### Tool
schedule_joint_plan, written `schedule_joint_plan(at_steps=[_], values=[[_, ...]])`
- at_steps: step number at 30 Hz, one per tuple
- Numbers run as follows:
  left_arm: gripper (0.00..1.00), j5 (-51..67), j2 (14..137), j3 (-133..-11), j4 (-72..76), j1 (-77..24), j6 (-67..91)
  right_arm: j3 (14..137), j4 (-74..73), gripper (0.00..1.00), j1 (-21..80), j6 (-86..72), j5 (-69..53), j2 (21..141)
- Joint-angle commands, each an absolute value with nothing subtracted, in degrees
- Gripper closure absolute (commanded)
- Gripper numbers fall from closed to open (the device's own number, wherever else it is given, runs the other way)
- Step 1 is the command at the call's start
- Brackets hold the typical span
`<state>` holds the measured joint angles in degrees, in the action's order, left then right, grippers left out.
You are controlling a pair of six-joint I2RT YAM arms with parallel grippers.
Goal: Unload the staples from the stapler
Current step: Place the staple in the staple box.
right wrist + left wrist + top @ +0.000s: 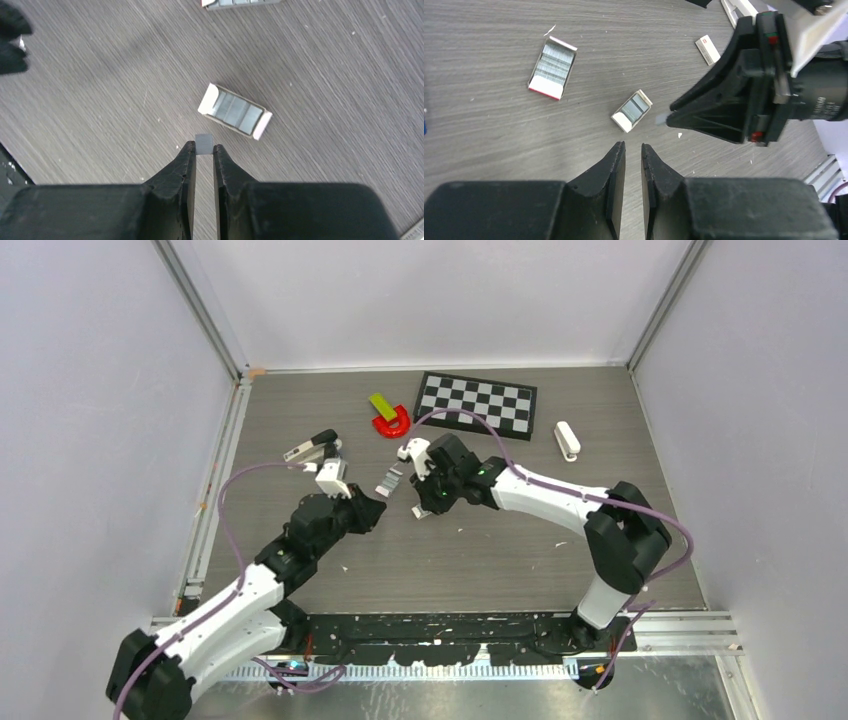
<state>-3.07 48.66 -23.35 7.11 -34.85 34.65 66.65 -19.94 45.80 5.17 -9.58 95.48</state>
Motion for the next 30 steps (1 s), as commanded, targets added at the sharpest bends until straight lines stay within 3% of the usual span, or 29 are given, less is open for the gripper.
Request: schedule_joint_plan(at_steps=[1, 12, 30], values=[[0.8, -4.83, 40.19, -21.06, 0.41, -34.66, 38.33, 68.51, -11.53, 0.86, 48.56, 1.46, -2.51, 97.62], [0.8, -7.35, 24.46, -17.9, -10.46, -34.61, 41.56, 67.66, -6.87, 0.85, 49.92, 0.12, 3.3, 100.72], [0.81, -6.86, 24.82, -16.78, -9.07, -34.64, 42.45, 66.82, -6.85, 0.83, 49.68, -1.93, 6.44, 103.01]])
